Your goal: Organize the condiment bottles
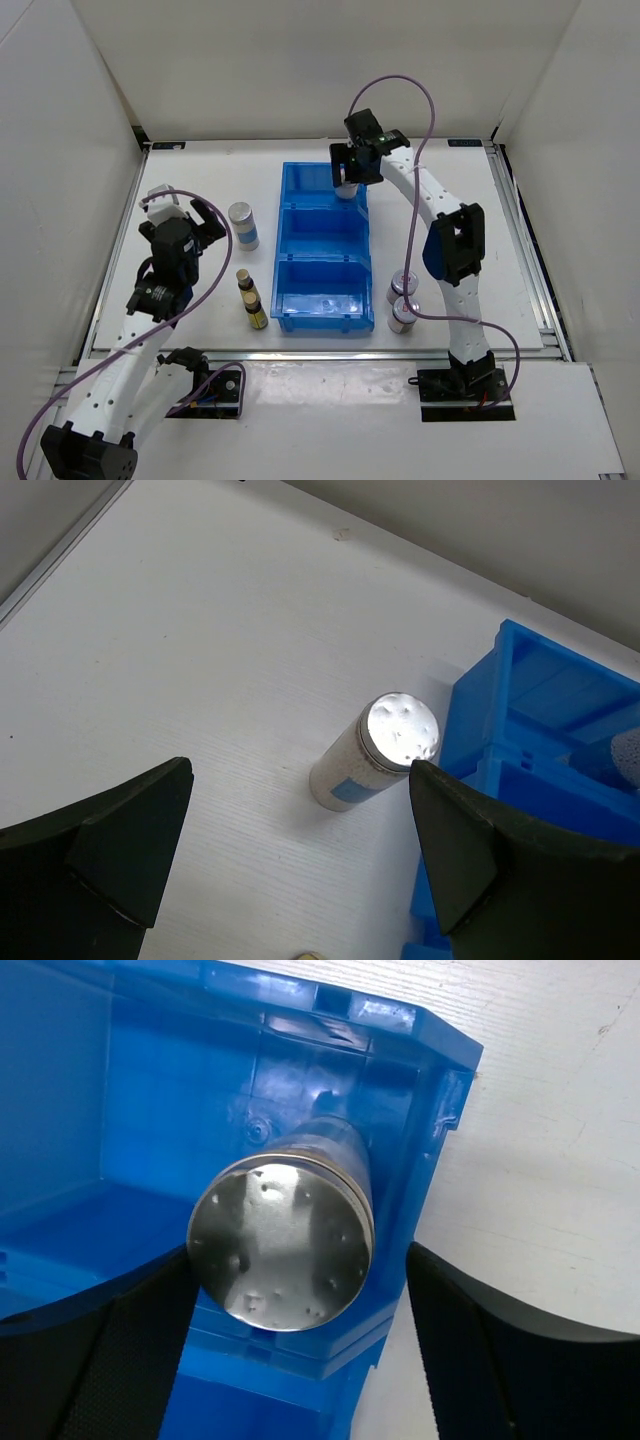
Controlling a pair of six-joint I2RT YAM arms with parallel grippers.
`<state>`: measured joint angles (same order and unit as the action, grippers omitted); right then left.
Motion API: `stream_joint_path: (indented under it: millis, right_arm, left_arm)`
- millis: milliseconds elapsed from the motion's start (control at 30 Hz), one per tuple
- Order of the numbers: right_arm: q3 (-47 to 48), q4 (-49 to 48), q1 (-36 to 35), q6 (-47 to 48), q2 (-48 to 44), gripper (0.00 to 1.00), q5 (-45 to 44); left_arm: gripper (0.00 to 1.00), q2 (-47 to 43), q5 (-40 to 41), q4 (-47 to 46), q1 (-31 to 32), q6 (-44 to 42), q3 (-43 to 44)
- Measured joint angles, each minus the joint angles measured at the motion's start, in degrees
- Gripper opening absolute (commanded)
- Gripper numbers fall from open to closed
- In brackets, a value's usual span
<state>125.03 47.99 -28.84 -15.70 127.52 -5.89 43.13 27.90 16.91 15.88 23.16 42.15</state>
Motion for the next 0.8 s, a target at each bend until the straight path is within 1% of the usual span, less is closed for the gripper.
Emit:
stream_joint_path:
  millis: [33,67,100,200,267,333,367,467,533,600,667,733,800]
  right_arm:
    - [0.0,-0.1,0.1,-0.2,0.0,0.88,0.1]
    - [0.4,-0.1,0.1,-0.3,0.0,0.97,0.1]
    - [0.9,0.2,0.2,-0.4,0.0,1.00,0.1]
    - [6.2,3.7,0.8,-0.9,0.0,1.00,-0.4]
    - [7.9,4.2,1.6,-1.5,-2.5,1.00,-1.6]
    - [5.4,3.7,2.2,-1.8,-9.2,1.00,-3.1]
    - [2.2,2.4,2.6,-1.9,-14.0,1.00,-3.6]
    - [-11.1,-2.6,3.2,-2.1,-34.7,1.00,-4.9]
    - [-18.1,-5.4,3.3,-2.1,-48.5,1.00,-5.9]
    - [-23.4,-7.1,3.5,-2.1,-59.7,1.00,-7.1]
    - [-28.6,-7.4,4.0,-2.4,-68.0,1.00,-8.5]
    - [-34.8,-7.0,4.3,-3.1,-73.7,1.00,-8.6]
    - [-41.1,-4.5,4.3,-4.0,-76.0,1.00,-7.5]
  left_arm:
    - [1.00,0.1,0.0,0.0,0.0,0.0,0.0]
    - [1.00,0.4,0.0,0.0,0.0,0.0,0.0]
    - [1.00,0.7,0.0,0.0,0.0,-0.2,0.1]
    - [1.00,1.5,0.0,0.0,0.0,-0.3,0.1]
    - [1.00,1.7,0.0,0.0,0.0,-0.5,0.1]
    - [1.00,1.7,0.0,0.0,0.0,-0.6,0.2]
    - [1.00,1.7,0.0,0.0,0.0,-0.6,0.2]
    - [1.00,2.5,-0.8,-0.4,0.0,-1.4,0.2]
    - [1.00,4.0,-3.3,-0.2,0.0,-1.8,1.0]
    - [1.00,6.9,-7.2,0.1,0.0,-2.2,2.8]
    - [1.00,10.8,-10.8,1.5,-0.4,-2.6,6.5]
    - [1.00,16.1,-14.5,2.6,-0.6,-2.8,11.7]
    - [1.00,20.2,-17.7,2.9,-0.7,-3.2,15.5]
